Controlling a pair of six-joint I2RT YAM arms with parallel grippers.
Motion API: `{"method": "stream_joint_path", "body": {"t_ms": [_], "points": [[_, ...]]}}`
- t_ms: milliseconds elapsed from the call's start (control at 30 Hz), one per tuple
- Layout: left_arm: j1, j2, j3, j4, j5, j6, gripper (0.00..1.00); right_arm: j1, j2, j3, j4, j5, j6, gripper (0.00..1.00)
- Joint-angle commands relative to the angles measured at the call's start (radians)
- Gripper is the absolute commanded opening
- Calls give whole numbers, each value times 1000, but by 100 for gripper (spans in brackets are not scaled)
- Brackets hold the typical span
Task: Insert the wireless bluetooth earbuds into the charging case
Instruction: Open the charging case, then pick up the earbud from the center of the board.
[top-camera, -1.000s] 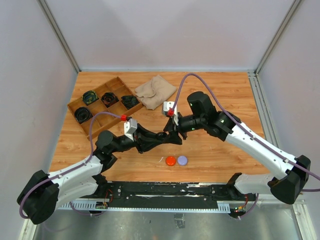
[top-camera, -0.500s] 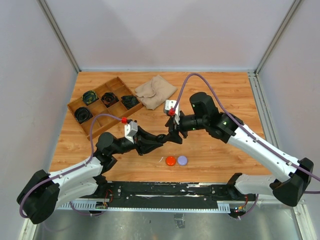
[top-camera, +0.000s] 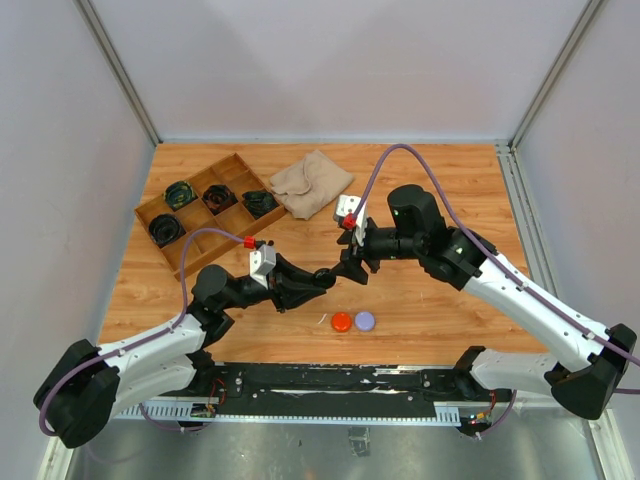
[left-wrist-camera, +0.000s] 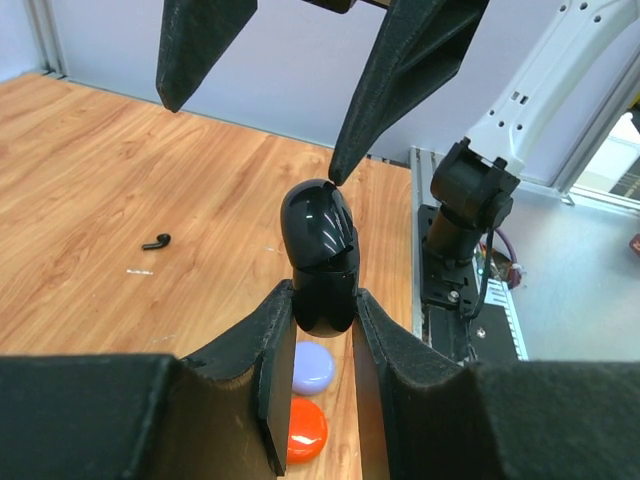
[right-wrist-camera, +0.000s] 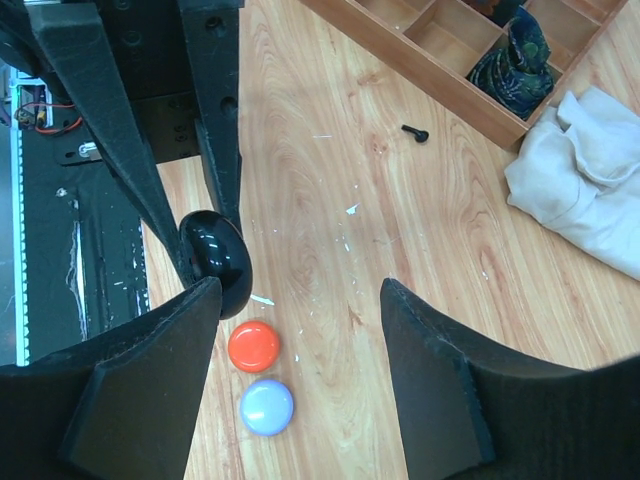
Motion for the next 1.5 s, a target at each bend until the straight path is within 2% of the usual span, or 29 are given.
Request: {"method": "stream_joint_path", "body": {"t_ms": [0,333,667,867,1100,1467], "points": [[-11,-19,-5,38,36,16,0,15,-4,-9,12,88,22,66],[-18,-27,-13,38,18,14,0,6,19,-4,7,157,51,68],[-18,-61,-62,37,-169,22,0,-65,54,-21,-74,328,141,73],[-18,-104,-83,9,-251,68,0,-186,104,-105,-82,334,227,74],[-18,-110,-67,-22,-228,129,0,-352,210,-166,-36,305,272,73],[-17,-60,-84,-40,-298,230,0,-474,449,-98,12,259,328,67]]}}
